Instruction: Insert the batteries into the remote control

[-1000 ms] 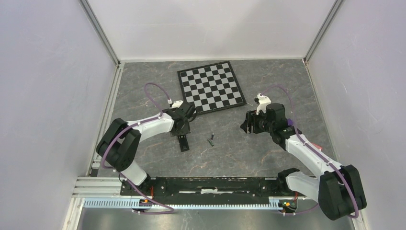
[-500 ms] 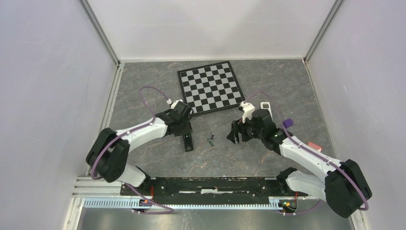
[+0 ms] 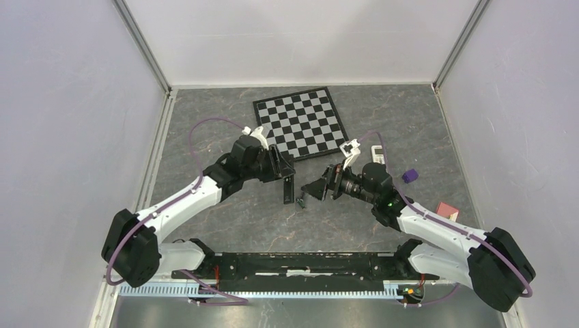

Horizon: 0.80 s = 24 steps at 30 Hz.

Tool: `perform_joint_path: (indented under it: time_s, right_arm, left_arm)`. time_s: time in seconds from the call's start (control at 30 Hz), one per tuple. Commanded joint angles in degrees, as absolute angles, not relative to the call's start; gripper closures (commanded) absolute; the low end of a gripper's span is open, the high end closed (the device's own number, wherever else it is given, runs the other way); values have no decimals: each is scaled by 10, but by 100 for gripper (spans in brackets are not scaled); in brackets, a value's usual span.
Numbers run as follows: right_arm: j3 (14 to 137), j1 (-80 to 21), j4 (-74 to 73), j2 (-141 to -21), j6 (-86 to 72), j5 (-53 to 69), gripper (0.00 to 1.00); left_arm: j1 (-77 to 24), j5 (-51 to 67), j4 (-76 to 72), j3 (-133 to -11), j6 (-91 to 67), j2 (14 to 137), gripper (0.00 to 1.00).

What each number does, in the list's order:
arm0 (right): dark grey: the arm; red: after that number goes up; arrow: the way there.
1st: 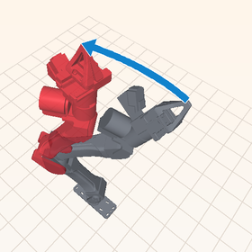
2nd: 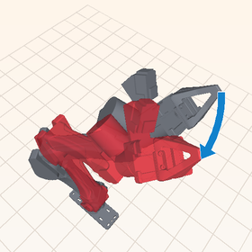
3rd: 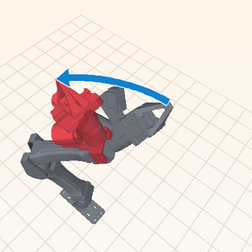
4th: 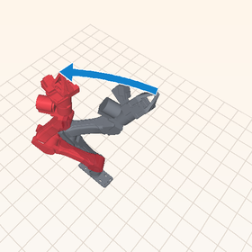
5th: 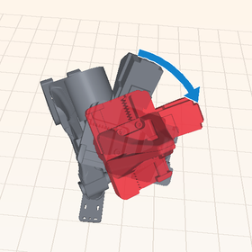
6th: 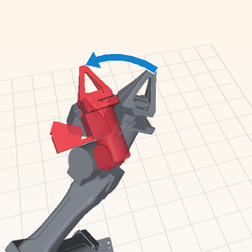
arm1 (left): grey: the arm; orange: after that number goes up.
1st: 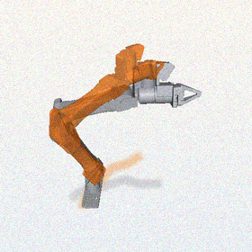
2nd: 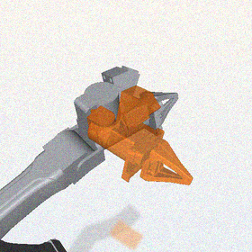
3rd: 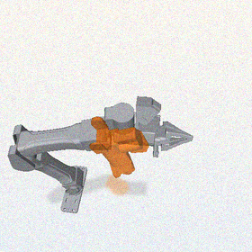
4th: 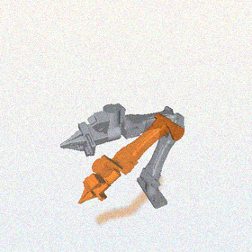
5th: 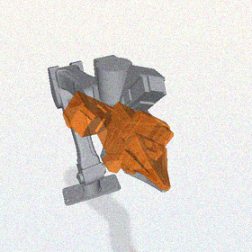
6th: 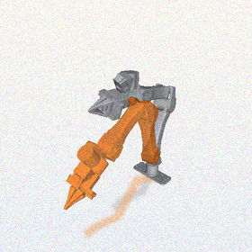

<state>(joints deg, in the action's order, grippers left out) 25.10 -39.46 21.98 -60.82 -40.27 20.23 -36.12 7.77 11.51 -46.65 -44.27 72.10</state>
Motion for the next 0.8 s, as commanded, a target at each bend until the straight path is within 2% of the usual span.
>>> perform_joint_path:
  time_s: [0.0, 0.13, 0.47, 0.63, 0.77]
  right_arm:
    - [245, -400, 337, -597, -551, 218, 2]
    - [245, -409, 396, -606, -634, 242, 2]
    - [279, -427, 434, -633, -651, 283, 3]
    - [282, -435, 487, -614, -641, 283, 16]
    - [288, -437, 507, -601, -634, 280, 31]
  left_arm:
    - [-362, 197, 2, -465, -471, 676, 84]
    - [-362, 236, -45, -474, -501, 662, 85]
    - [-356, 302, -159, -474, -601, 663, 85]
    - [-355, 313, -219, -459, -641, 665, 84]
    - [-355, 318, -248, -451, -659, 668, 83]
